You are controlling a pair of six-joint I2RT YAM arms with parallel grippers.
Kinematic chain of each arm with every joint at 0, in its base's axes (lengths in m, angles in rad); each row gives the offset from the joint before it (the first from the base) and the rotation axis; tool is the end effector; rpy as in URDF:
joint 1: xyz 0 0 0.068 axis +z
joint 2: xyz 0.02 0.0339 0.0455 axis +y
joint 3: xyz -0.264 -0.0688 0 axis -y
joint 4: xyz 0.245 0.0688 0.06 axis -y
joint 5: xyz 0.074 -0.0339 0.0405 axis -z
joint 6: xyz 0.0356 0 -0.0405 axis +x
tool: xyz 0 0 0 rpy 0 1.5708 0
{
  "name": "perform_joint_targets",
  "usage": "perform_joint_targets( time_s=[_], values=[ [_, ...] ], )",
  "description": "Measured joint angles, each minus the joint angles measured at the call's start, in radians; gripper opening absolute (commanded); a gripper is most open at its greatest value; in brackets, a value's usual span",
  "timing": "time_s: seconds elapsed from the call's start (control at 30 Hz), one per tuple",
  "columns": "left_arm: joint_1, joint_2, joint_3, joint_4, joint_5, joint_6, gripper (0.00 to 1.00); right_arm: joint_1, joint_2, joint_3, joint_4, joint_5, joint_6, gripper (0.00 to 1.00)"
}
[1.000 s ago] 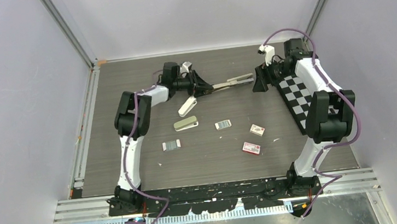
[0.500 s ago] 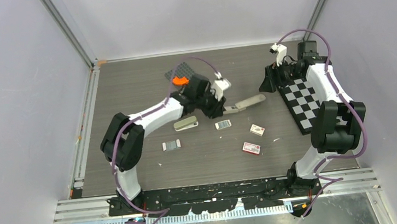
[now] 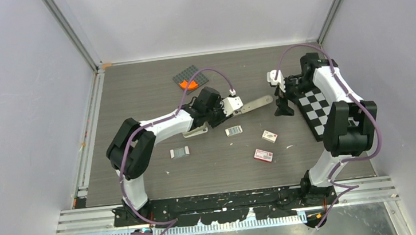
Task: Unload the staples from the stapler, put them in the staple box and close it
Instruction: Unload the staple at the center of the board.
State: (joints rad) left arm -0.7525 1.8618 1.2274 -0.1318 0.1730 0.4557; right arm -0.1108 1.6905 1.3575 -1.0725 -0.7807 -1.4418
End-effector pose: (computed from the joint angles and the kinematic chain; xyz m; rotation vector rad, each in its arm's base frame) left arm 0.2931 -0.2828 0.1939 1.4047 1.8828 -0.3490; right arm 0.3198 -0.0104 0.2543 -1.5605 1.8543 0.5705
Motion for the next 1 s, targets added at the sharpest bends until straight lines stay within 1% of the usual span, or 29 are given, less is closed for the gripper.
perform_joint_targets(
  time_s=[0.13, 0.3, 0.5, 0.63, 0.77, 0.83, 0.93, 1.0],
  values=[
    [0.000, 0.000, 0.000, 0.016, -0.005, 0.031, 0.00, 0.048, 0.064, 0.015, 0.032, 0.039, -0.111, 1.00],
    [0.000, 0.000, -0.001, 0.032, -0.005, 0.050, 0.00, 0.129, 0.163, 0.032, 0.119, 0.106, -0.174, 0.99],
    [0.013, 0.000, -0.032, 0.084, 0.018, 0.043, 0.00, 0.182, 0.249, 0.063, 0.194, 0.164, -0.199, 0.90],
    [0.039, 0.000, -0.062, 0.119, 0.064, 0.017, 0.00, 0.188, 0.269, 0.064, 0.253, 0.203, -0.201, 0.78],
    [0.056, 0.000, -0.069, 0.129, 0.100, -0.006, 0.00, 0.192, 0.287, 0.064, 0.302, 0.229, -0.201, 0.74],
    [0.061, 0.000, -0.069, 0.133, 0.117, -0.013, 0.00, 0.194, 0.291, 0.064, 0.321, 0.239, -0.201, 0.67],
    [0.066, 0.000, -0.069, 0.135, 0.134, -0.028, 0.00, 0.198, 0.297, 0.064, 0.338, 0.249, -0.204, 0.47],
    [0.068, 0.000, -0.069, 0.135, 0.143, -0.033, 0.00, 0.201, 0.300, 0.064, 0.346, 0.254, -0.207, 0.39]
  ],
)
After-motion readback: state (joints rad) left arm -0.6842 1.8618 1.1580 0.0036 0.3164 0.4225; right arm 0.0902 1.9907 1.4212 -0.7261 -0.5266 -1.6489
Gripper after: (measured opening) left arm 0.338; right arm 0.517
